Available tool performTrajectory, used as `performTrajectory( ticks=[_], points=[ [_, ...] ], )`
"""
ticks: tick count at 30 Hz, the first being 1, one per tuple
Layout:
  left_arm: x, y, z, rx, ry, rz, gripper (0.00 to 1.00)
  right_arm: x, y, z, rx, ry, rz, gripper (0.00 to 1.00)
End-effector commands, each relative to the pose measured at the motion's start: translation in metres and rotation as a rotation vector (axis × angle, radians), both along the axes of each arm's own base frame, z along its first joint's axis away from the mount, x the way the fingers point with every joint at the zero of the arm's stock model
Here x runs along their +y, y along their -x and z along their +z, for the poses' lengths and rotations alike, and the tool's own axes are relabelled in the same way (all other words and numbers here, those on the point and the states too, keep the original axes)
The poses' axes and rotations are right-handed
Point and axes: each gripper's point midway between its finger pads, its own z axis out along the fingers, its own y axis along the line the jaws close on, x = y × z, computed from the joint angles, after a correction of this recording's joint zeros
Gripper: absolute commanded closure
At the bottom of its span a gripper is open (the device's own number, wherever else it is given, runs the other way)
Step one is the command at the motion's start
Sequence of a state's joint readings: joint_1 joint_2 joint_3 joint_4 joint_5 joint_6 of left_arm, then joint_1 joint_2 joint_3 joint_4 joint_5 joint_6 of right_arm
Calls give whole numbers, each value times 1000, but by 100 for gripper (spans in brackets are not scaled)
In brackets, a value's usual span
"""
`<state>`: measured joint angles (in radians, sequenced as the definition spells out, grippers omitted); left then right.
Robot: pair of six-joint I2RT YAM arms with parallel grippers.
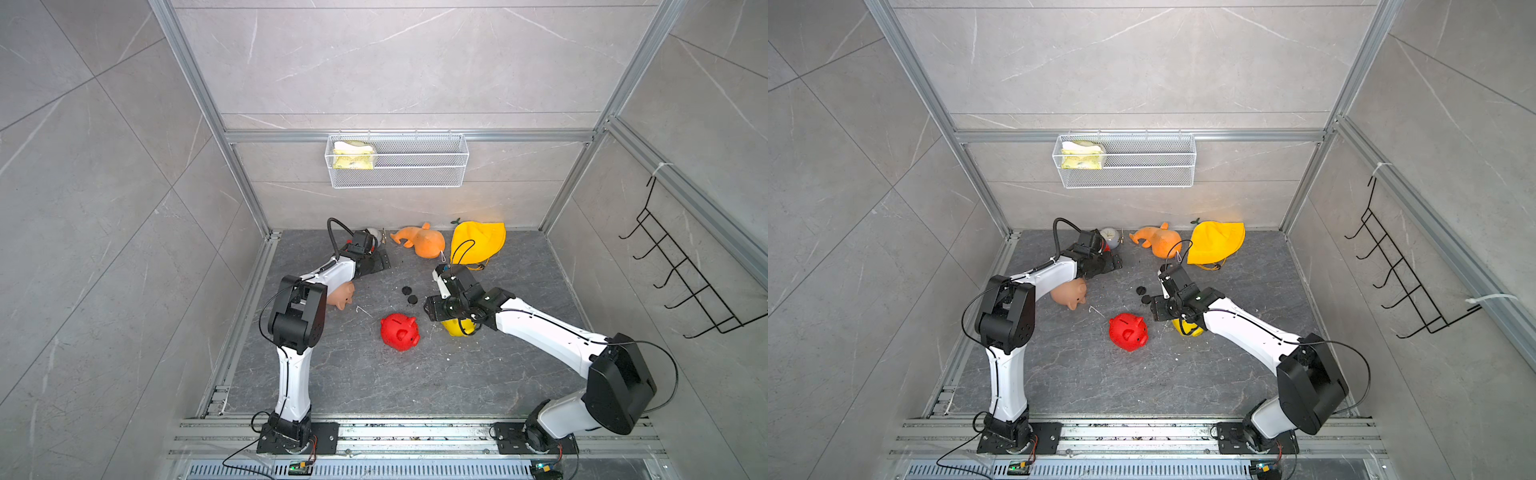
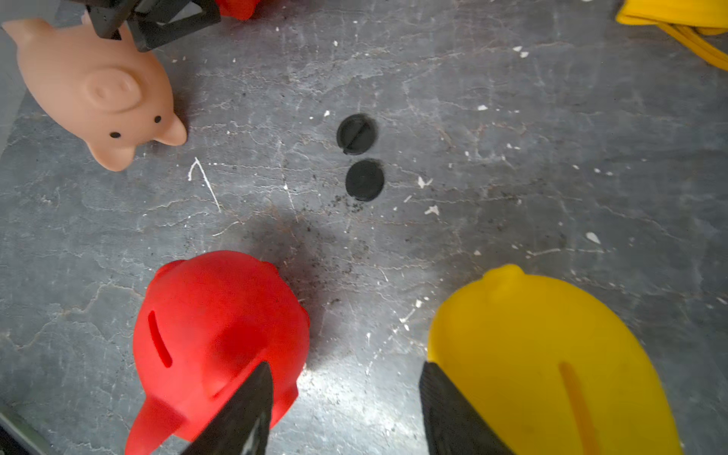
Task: Open piggy banks
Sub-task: Move the piggy bank to the center of the board.
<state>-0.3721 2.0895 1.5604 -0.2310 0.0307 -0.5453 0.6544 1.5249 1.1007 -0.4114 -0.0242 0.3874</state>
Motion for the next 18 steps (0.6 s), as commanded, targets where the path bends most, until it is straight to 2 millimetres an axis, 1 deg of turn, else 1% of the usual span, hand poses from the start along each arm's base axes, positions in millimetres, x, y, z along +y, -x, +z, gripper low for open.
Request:
performTrajectory(
  ticks=[1,5,7,9,12,14,18],
  points=[
    [-4,3,47,-81,36,-41,2,28,-12,4,-16,-53,37,43],
    [-6,26,68,-60,88,-60,2,43,-22,-3,-21,-41,48,49],
    [-4,41,73,-43,106,-60,2,52,-22,-5,-25,-54,67,52],
    [1,57,78,-25,118,-48,2,57,-19,-11,-15,-46,82,55],
    [4,84,81,16,151,-48,2,63,-8,-19,1,-35,113,57],
    [4,104,82,33,164,-55,2,67,4,-24,18,-45,134,60],
    [1,137,83,58,185,-54,2,70,28,-27,38,-64,147,60]
  ],
)
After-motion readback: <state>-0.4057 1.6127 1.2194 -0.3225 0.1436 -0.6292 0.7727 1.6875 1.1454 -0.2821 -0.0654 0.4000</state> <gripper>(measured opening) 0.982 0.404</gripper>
